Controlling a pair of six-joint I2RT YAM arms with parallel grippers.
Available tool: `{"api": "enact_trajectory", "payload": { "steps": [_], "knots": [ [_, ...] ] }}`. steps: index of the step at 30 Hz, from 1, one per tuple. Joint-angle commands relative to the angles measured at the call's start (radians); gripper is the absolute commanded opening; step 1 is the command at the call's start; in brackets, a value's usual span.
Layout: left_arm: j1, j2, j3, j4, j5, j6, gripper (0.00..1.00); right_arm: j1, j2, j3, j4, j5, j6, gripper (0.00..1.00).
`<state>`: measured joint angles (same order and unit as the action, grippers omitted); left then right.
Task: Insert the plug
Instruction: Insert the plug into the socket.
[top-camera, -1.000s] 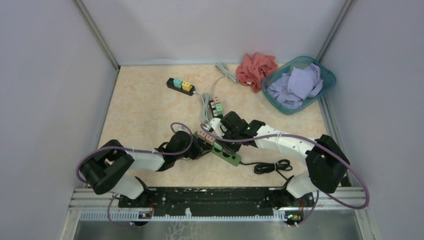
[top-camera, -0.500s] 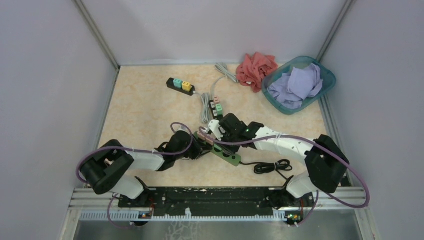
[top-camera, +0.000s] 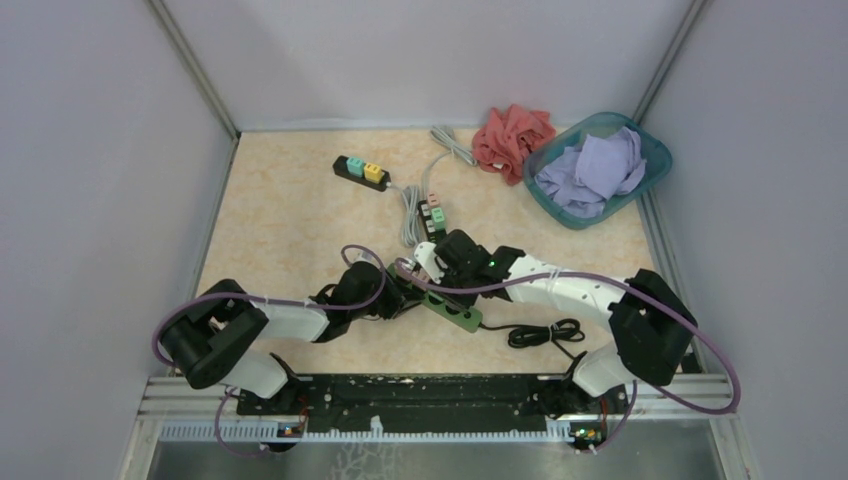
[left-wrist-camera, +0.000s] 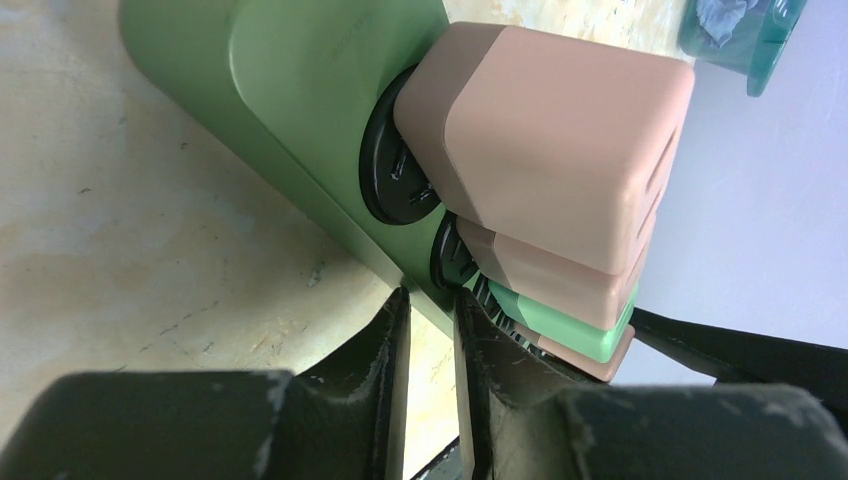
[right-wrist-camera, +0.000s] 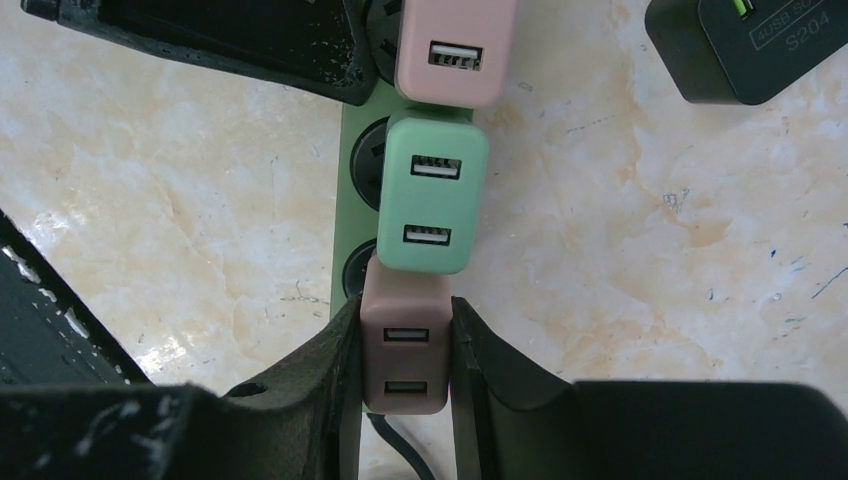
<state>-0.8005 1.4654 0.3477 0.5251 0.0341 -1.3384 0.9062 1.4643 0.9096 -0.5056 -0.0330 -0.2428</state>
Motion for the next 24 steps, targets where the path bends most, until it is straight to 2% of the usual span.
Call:
{"api": "enact_trajectory", "payload": {
  "steps": [1,10,15,24],
  "knots": [
    [0.0,0.01,-0.007,0.004,0.01,0.017,0.26,-0.02,0.119,-0.092,-0.096,0.055,-0.046,0.0],
    [0.0,0.011,-0.014,0.026,0.019,0.02,0.25,-0.085,0.167,-0.064,-0.125,-0.032,-0.074,0.0],
    [0.001,0.01,-0.019,0.033,0.013,0.021,0.25,-0.018,0.209,-0.08,-0.119,-0.024,-0.095,0.0],
    [0.049,-0.069,-0.076,0.021,-0.01,0.009,0.23,0.026,0.086,-0.042,0.033,-0.066,-0.056,0.0]
  ]
}}
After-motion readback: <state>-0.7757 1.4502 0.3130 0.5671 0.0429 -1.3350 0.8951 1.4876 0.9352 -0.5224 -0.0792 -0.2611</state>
